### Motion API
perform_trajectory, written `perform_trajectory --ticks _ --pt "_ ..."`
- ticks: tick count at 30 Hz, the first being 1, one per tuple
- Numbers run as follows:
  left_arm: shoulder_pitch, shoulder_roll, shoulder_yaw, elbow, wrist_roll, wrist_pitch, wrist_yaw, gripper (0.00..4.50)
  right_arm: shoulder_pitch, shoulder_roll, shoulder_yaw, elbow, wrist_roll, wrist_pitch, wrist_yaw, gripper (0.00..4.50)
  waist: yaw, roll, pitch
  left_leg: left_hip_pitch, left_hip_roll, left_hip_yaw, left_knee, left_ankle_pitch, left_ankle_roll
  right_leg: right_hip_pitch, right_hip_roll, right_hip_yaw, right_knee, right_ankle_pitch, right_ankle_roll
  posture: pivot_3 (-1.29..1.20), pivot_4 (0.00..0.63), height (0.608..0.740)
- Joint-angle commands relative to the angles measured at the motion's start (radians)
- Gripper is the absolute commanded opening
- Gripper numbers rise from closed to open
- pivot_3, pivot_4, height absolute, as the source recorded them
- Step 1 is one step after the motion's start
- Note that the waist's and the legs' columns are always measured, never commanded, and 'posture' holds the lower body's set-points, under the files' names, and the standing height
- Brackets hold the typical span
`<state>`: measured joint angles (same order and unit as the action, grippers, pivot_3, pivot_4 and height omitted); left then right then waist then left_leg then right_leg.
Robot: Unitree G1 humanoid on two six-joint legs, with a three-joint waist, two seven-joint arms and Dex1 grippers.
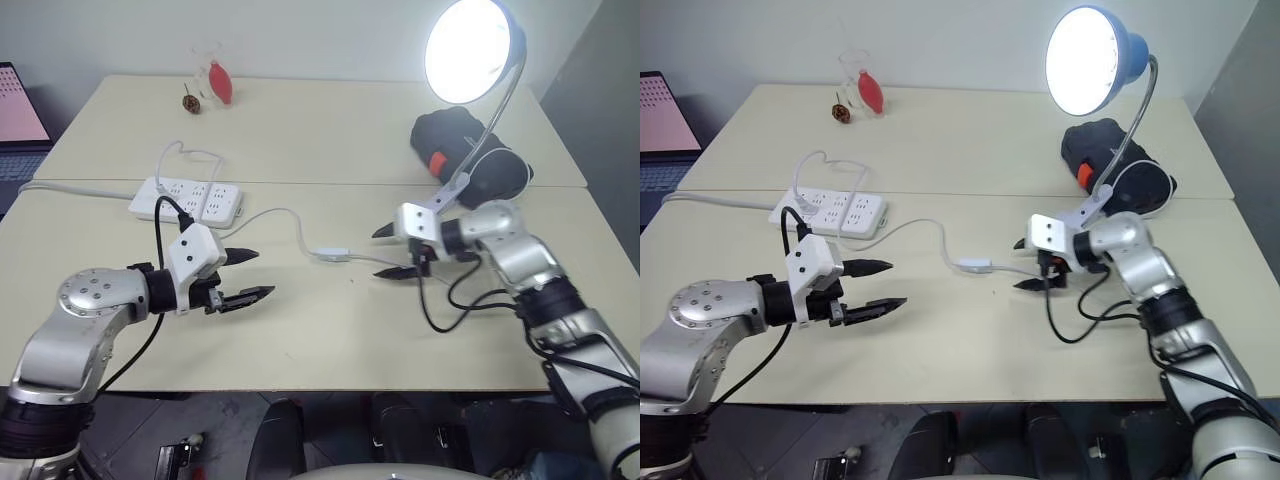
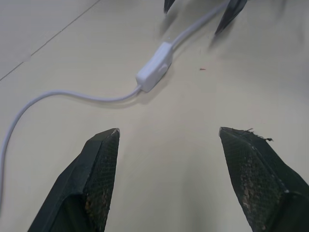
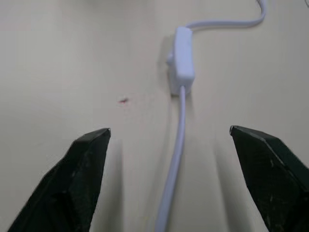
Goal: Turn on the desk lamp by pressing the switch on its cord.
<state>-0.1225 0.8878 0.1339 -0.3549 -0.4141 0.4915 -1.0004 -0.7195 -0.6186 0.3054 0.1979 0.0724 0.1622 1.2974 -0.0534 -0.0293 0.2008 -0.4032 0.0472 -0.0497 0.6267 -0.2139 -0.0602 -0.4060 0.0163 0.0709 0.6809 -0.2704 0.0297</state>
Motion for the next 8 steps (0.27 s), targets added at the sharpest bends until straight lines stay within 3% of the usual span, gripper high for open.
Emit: perform_trajectory --ticks 1,8 --pt "0.027 0.042 0.071 -0.053 -0.013 0.002 -0.003 3.42 0.081 -0.097 -0.144 -0.279 0.15 0.177 0.014 4.25 -0.004 0.0 0.0 0.001 0.0 0.0 0.0 0.0 0.0 0.0 0.0 0.0 0.0 0.0 0.0 0.0 0.15 0.74" --pt "0.061 0.049 0.105 -0.074 -0.049 0.01 -0.016 3.42 0.293 -0.179 -0.298 -0.611 0.316 0.423 -0.097 4.25 -0.002 0.0 0.0 0.002 0.0 0.0 0.0 0.0 0.0 0.001 0.0 0.0 0.0 0.0 -0.001 0.0 0.15 0.74"
